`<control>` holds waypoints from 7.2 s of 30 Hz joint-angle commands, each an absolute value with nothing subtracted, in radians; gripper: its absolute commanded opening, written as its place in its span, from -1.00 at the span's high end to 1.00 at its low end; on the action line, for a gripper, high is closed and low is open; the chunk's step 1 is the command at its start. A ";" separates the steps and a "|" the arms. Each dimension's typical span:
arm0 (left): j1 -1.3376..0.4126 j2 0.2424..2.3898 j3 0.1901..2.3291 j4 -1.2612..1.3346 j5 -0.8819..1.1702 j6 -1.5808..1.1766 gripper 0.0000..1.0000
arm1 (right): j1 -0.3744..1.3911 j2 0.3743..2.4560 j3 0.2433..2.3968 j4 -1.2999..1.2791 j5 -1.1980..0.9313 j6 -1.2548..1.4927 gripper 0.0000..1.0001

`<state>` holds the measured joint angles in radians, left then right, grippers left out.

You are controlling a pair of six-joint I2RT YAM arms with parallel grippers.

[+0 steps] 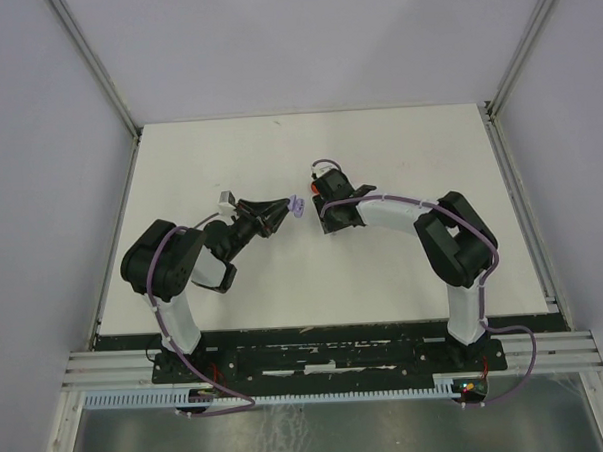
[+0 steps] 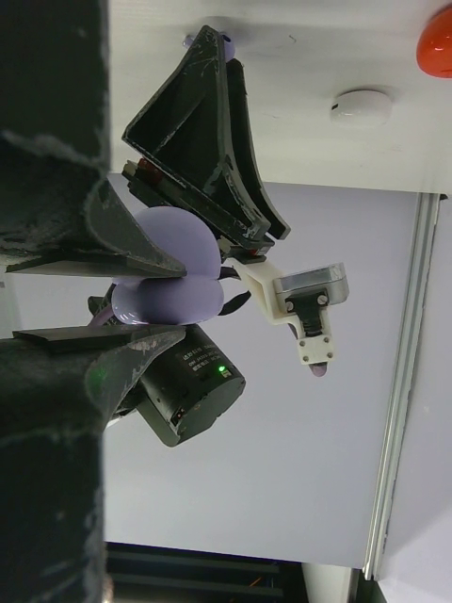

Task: Insert the wireless bluetooth earbuds into the charging case
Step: Pick up the earbud from the center of the board, then place the earbud in the charging case.

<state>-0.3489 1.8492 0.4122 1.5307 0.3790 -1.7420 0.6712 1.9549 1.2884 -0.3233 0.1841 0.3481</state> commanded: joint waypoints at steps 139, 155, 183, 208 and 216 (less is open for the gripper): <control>-0.440 2.008 0.585 1.729 0.522 -1.806 0.94 | 0.785 1.552 0.566 1.100 -0.038 -0.310 0.97; -0.439 1.982 0.594 1.730 0.549 -1.806 0.94 | 0.785 1.570 0.542 1.119 -0.009 -0.343 0.97; -0.440 1.965 0.590 1.729 0.551 -1.808 0.94 | 0.785 1.536 0.495 1.113 -0.014 -0.352 0.97; -0.439 1.979 0.592 1.730 0.550 -1.802 0.94 | 0.785 1.424 0.528 1.037 0.019 -0.235 -0.05; -0.439 1.987 0.592 1.730 0.548 -1.800 0.94 | 0.785 1.354 0.546 0.965 0.213 -0.158 -0.20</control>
<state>-0.4400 2.0018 0.5716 1.5303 0.5365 -1.7794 0.7795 1.4143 0.4957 1.0042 0.0685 -0.2237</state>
